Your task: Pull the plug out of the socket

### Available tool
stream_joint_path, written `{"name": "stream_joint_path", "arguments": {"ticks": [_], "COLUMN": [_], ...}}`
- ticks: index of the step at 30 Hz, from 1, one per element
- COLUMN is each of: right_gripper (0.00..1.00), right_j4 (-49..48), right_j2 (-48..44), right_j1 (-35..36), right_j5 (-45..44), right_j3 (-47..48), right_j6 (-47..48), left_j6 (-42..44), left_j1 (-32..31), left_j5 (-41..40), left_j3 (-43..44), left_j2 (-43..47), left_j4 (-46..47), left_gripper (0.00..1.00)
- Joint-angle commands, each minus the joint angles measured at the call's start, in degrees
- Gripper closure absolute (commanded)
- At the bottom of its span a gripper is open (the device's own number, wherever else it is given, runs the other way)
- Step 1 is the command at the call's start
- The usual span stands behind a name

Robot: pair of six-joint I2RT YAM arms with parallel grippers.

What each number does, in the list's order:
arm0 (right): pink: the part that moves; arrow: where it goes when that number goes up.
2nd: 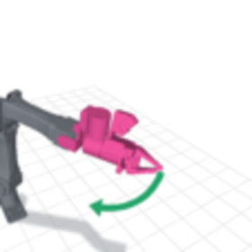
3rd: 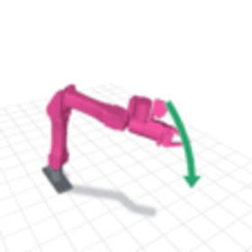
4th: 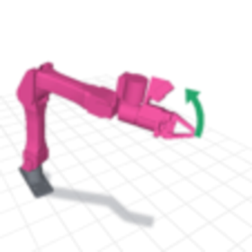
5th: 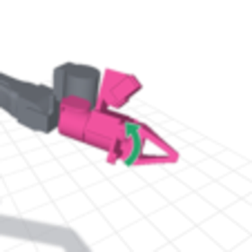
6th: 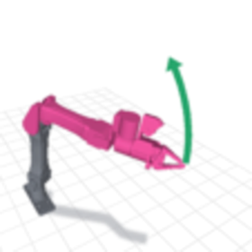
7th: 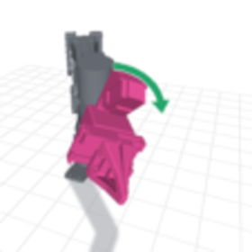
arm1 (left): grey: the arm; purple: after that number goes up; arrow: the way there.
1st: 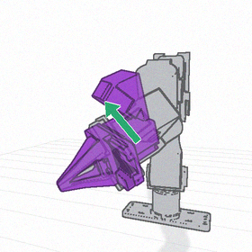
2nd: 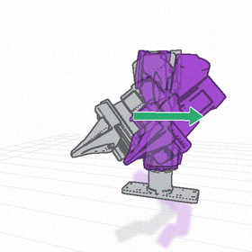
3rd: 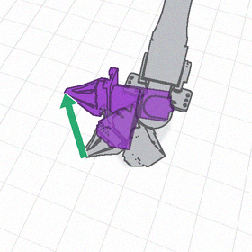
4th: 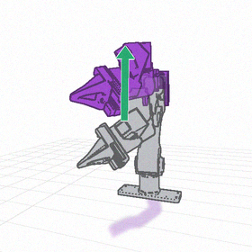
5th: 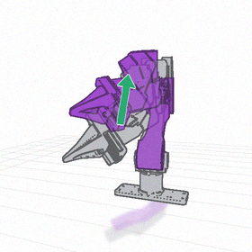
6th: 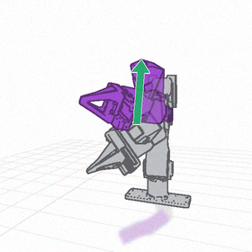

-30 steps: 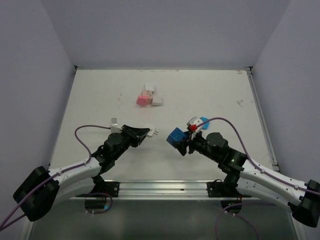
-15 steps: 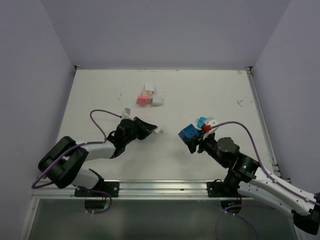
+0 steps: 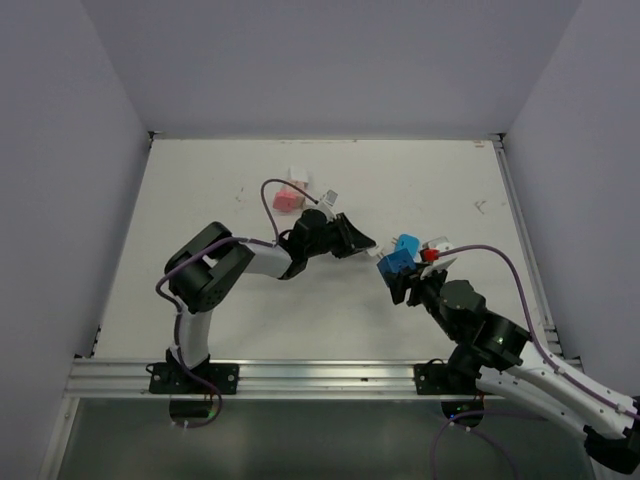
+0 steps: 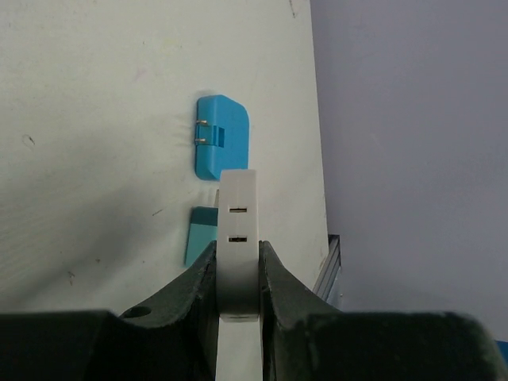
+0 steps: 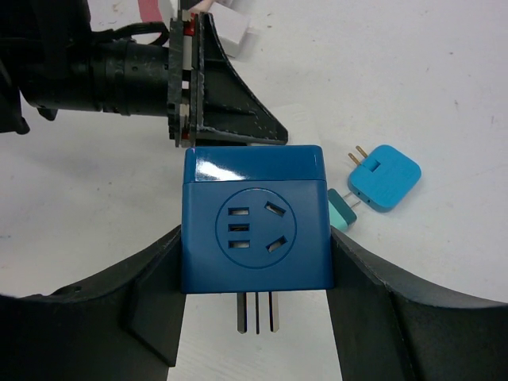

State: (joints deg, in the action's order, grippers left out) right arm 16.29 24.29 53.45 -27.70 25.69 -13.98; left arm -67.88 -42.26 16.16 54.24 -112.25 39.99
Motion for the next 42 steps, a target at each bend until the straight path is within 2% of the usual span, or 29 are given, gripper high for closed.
{"name": "stream_joint_path", "arguments": {"ticks": [1,7,10,11,13,16,17,18,21,24,26,27,32,35,36,40,42], "right_gripper": [1.0,1.0,1.0,1.0,1.0,1.0,1.0,1.0,1.0,1.0,1.0,1.0,1.0,1.0,1.0,1.0,1.0], "right_j4": [-1.1,-1.2,-0.6,-0.4,0.4,2.2,2.9,4.3,5.5,5.5,5.5,5.5,3.1,-1.2,-2.5,-10.2,-13.3], "right_j2": [-0.6,-0.1,0.1,0.3,0.3,0.6,0.8,1.1,2.2,3.8,6.1,7.5,13.6,17.9,18.8,25.9,32.5], "right_j1": [0.0,0.0,0.0,0.0,0.0,0.0,0.0,0.0,0.0,-0.1,-0.3,-0.8,-6.0,-16.2,-21.6,-31.0,-36.3], "right_j5": [-3.8,-5.4,-6.0,-6.7,-7.8,-12.2,-14.1,-17.4,-22.0,-24.9,-27.9,-28.3,-26.6,-17.3,-15.6,-11.6,-9.3], "right_j3": [1.7,1.4,1.5,1.5,1.4,1.5,1.6,1.6,1.6,1.6,1.6,1.7,3.2,3.8,3.9,5.7,8.4], "right_j6": [-1.7,-2.5,-2.8,-3.2,-3.8,-6.1,-7.7,-8.7,-10.5,-11.3,-12.9,-13.4,-14.6,-13.2,-12.7,-10.3,-10.3], "left_j6": [2.9,3.6,4.2,4.2,4.9,5.6,5.7,6.1,8.2,12.8,18.1,20.0,29.3,33.0,33.8,39.5,42.7], "left_j1": [-1.0,-1.2,-1.2,-1.2,-1.2,-0.9,-0.7,-0.3,0.9,2.4,3.7,3.9,7.1,10.3,11.1,17.9,19.5], "left_j5": [2.0,1.9,2.4,2.3,1.8,0.7,0.5,0.0,-2.4,-4.7,-8.7,-12.2,-18.1,-20.4,-20.9,-21.1,-23.0], "left_j3": [3.8,7.5,8.0,8.0,7.8,5.9,5.1,4.2,0.5,-1.8,-1.2,-1.2,-2.0,-1.3,-0.9,-0.8,-1.3], "left_j2": [-3.7,-8.4,-9.6,-9.7,-9.6,-8.3,-6.5,-5.4,0.6,8.0,13.2,15.0,28.0,35.1,36.8,47.0,50.0], "left_j4": [1.4,0.9,0.5,0.1,-0.6,-1.3,-1.4,-1.8,-4.8,-12.7,-22.8,-25.7,-39.8,-49.0,-50.9,-58.2,-60.7], "left_gripper": [0.84,0.74,0.57,0.44,0.33,0.15,0.04,0.0,0.0,0.0,0.01,0.0,0.0,0.0,0.0,0.0,0.0]}}
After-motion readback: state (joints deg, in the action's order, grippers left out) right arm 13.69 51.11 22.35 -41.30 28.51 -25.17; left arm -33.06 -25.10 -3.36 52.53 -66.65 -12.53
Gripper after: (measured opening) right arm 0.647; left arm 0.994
